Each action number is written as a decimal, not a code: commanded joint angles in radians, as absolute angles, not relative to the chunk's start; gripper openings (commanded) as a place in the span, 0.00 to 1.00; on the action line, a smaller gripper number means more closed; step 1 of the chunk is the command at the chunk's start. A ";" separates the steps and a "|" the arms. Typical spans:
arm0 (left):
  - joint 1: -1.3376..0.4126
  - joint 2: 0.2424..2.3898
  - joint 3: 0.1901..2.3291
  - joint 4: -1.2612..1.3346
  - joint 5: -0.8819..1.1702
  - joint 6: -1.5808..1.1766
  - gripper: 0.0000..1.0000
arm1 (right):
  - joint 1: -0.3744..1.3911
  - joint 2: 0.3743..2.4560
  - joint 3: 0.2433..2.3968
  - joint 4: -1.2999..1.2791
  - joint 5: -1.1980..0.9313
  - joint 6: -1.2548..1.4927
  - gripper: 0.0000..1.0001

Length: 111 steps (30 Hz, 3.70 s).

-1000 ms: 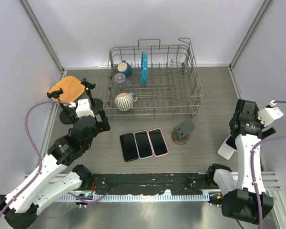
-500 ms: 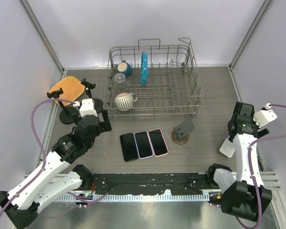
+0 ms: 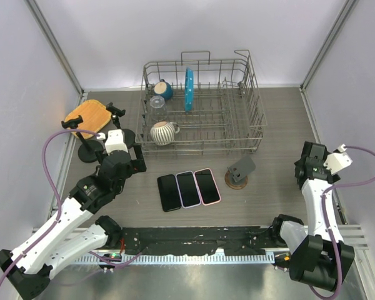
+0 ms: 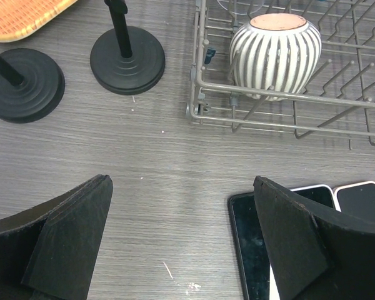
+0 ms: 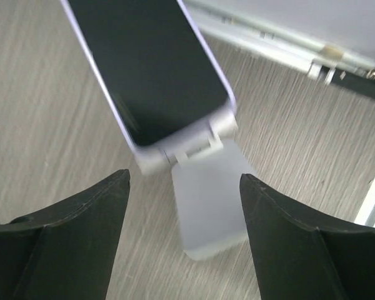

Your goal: Remove the phone from the phone stand

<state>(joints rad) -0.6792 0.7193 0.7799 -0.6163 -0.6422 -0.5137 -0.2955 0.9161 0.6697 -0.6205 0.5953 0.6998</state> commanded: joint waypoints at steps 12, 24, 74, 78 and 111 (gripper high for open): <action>-0.673 0.726 0.776 -0.563 -0.644 -0.494 1.00 | -0.299 0.910 0.664 -0.572 0.471 0.730 0.74; -0.673 0.718 0.778 -0.566 -0.644 -0.495 1.00 | -0.299 1.193 1.032 -0.664 0.512 0.546 0.75; -0.664 0.706 0.772 -0.557 -0.597 -0.497 1.00 | -0.439 2.062 1.292 -0.391 0.741 0.035 0.55; -0.663 0.709 0.772 -0.557 -0.597 -0.497 1.00 | -0.454 2.077 1.295 -0.393 0.781 0.044 0.46; -0.657 0.709 0.769 -0.555 -0.589 -0.495 1.00 | -0.509 2.079 1.296 -0.399 0.798 0.072 0.54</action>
<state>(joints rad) -0.6624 0.7139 0.7708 -0.5945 -0.5972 -0.5114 -0.4686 2.0598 1.3319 -0.3435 0.7906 0.0540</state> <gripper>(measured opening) 0.997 0.521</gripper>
